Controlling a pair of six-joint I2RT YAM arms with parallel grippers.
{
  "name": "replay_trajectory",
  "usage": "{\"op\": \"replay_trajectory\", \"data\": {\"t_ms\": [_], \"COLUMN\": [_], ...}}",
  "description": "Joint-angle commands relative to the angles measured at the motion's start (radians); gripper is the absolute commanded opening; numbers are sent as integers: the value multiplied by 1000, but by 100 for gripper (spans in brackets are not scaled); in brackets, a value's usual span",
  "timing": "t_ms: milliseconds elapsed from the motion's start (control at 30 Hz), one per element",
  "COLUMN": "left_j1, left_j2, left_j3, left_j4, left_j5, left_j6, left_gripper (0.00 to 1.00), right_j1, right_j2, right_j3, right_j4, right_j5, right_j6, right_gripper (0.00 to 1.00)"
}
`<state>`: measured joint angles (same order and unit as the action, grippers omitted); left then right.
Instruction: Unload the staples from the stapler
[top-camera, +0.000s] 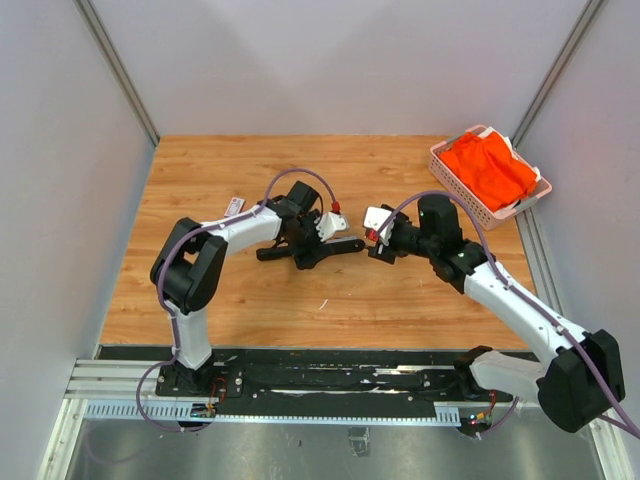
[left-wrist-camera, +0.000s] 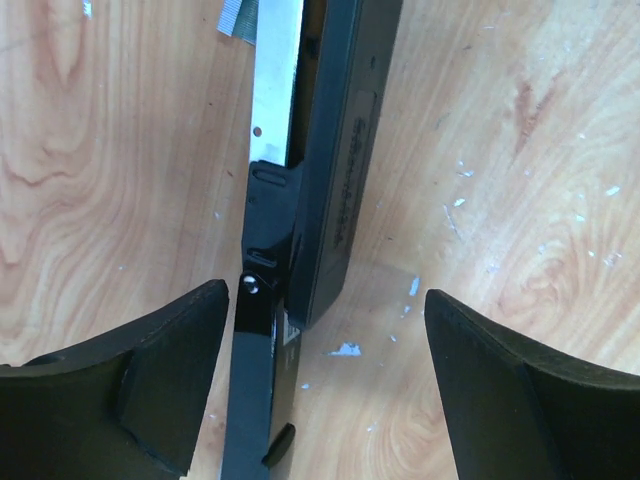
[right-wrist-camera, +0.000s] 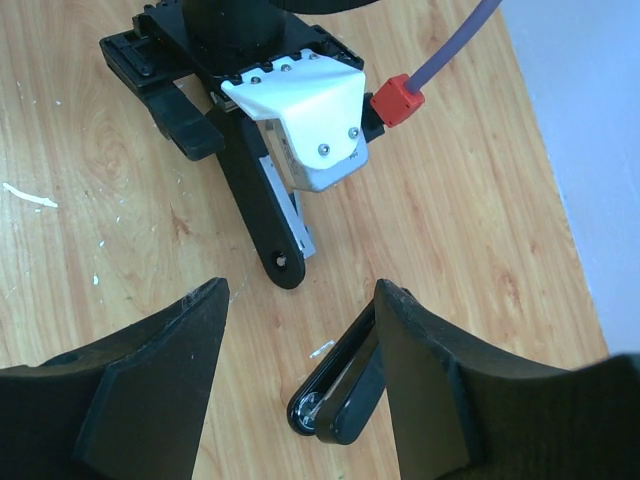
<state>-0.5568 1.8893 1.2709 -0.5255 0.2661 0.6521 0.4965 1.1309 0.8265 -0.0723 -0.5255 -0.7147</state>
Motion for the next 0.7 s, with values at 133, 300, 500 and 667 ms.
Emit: {"op": "replay_trajectory", "data": {"t_ms": [133, 300, 500, 667], "left_j1": [-61, -91, -123, -130], "left_j2": [-35, -29, -20, 7], "left_j3": [-109, -133, -126, -109], "left_j4": [222, 276, 271, 230], "left_j5": [-255, -336, -364, -349], "left_j6": [49, 62, 93, 94], "left_gripper": [83, 78, 68, 47], "right_j1": [-28, -30, -32, -102], "right_j2": [1, 19, 35, 81], "right_j3": [-39, -41, -51, -67], "right_j4": [41, 48, 68, 132], "right_j5": [24, 22, 21, -85], "right_j6": [22, 29, 57, 189], "right_gripper": [62, 62, 62, 61]}}
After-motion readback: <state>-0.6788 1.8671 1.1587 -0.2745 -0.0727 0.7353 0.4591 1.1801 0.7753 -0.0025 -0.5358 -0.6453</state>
